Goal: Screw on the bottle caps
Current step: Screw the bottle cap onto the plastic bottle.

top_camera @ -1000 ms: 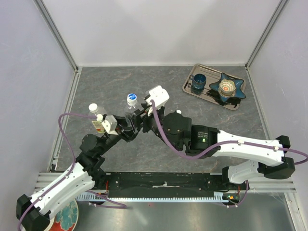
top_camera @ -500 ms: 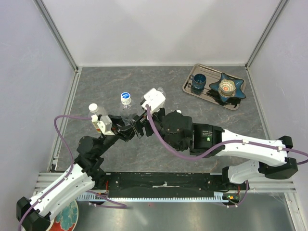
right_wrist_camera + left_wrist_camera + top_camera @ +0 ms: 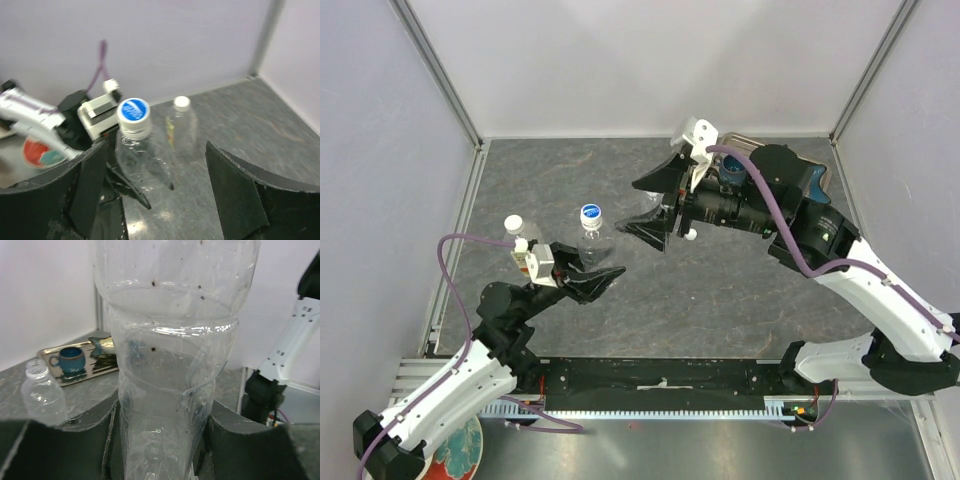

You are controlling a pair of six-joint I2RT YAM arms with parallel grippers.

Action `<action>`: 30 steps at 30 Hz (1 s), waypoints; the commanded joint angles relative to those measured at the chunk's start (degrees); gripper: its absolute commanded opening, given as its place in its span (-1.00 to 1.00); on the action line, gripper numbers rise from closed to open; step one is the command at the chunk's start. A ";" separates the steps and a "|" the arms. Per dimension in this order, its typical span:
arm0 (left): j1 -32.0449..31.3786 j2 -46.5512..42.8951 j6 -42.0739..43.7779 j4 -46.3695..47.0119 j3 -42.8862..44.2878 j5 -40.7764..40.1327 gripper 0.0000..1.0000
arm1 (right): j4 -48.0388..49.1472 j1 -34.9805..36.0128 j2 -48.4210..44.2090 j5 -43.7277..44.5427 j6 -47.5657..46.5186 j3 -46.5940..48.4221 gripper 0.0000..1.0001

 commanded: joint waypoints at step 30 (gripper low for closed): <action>-2.37 1.92 -5.43 1.85 5.60 15.31 -0.95 | 10.68 -6.81 11.09 -47.90 -1.29 8.68 0.62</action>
